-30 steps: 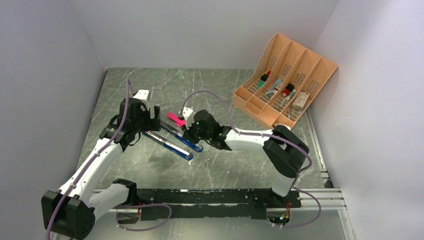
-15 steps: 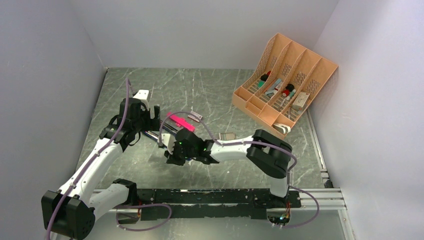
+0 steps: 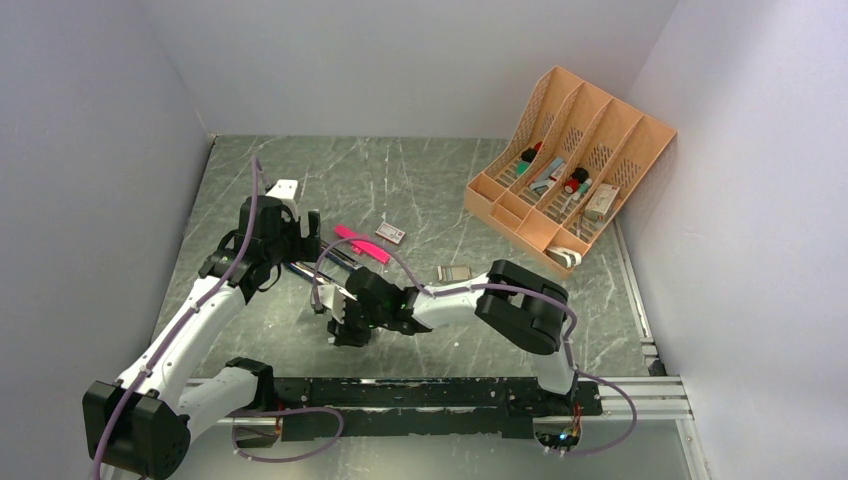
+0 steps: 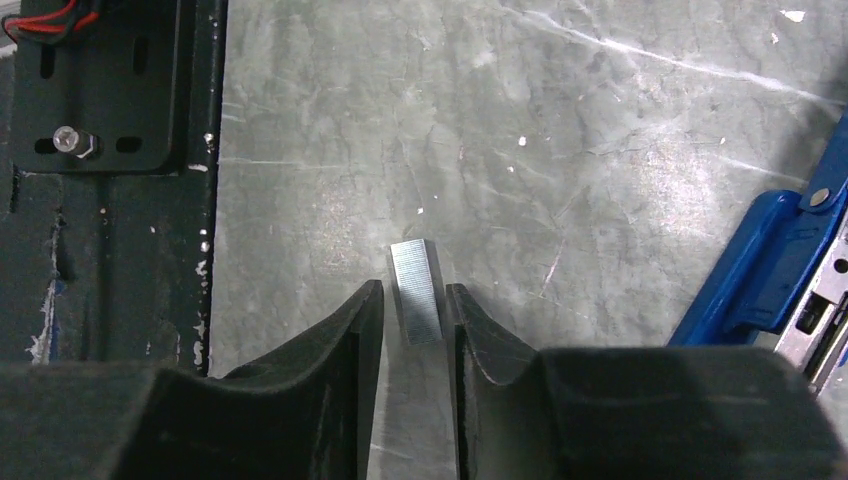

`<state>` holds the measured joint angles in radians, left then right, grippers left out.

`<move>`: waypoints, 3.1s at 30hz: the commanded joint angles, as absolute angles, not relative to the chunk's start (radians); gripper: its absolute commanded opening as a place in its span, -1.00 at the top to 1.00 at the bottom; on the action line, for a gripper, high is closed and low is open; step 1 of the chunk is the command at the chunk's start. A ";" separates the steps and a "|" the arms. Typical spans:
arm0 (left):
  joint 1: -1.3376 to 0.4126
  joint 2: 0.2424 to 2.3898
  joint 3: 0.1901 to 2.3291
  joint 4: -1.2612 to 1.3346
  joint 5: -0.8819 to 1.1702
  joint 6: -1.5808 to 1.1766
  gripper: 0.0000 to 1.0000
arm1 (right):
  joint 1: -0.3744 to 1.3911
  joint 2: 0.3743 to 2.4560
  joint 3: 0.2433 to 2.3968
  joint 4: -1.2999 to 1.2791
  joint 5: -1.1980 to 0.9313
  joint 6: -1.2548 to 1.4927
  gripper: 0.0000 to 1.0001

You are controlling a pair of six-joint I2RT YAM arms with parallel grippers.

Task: Load the staples into the stapler

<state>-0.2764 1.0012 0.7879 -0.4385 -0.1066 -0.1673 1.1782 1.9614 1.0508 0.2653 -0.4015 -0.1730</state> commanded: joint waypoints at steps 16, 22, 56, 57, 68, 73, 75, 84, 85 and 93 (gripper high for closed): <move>-0.282 0.989 0.792 -0.412 -0.081 -0.155 -0.93 | 1.160 1.991 0.927 0.353 -0.476 -0.272 0.30; -0.284 0.990 0.792 -0.411 -0.082 -0.155 -0.93 | 1.152 1.992 0.898 0.362 -0.479 -0.264 0.32; -0.290 0.987 0.793 -0.412 -0.080 -0.155 -0.93 | 1.236 2.014 0.932 0.438 -0.037 -0.035 0.75; -0.292 0.986 0.792 -0.412 -0.080 -0.155 -0.93 | 1.243 2.014 0.930 0.446 -0.017 -0.023 0.75; -0.296 0.986 0.792 -0.412 -0.084 -0.155 -0.93 | 1.240 2.057 0.824 0.613 -0.155 -0.079 0.41; -0.295 0.986 0.792 -0.411 -0.084 -0.155 -0.93 | 1.228 2.064 0.799 0.640 -0.181 -0.093 0.38; -0.296 0.986 0.792 -0.411 -0.084 -0.155 -0.93 | 1.226 2.067 0.803 0.634 -0.185 -0.097 0.38; -0.296 0.984 0.792 -0.411 -0.084 -0.156 -0.93 | 1.224 2.071 0.815 0.629 -0.210 -0.110 0.71; -0.296 0.984 0.792 -0.411 -0.084 -0.155 -0.93 | 1.224 2.068 0.815 0.629 -0.227 -0.115 0.75; -0.296 0.984 0.792 -0.411 -0.087 -0.155 -0.93 | 1.206 1.877 0.822 0.611 -0.258 -0.141 0.99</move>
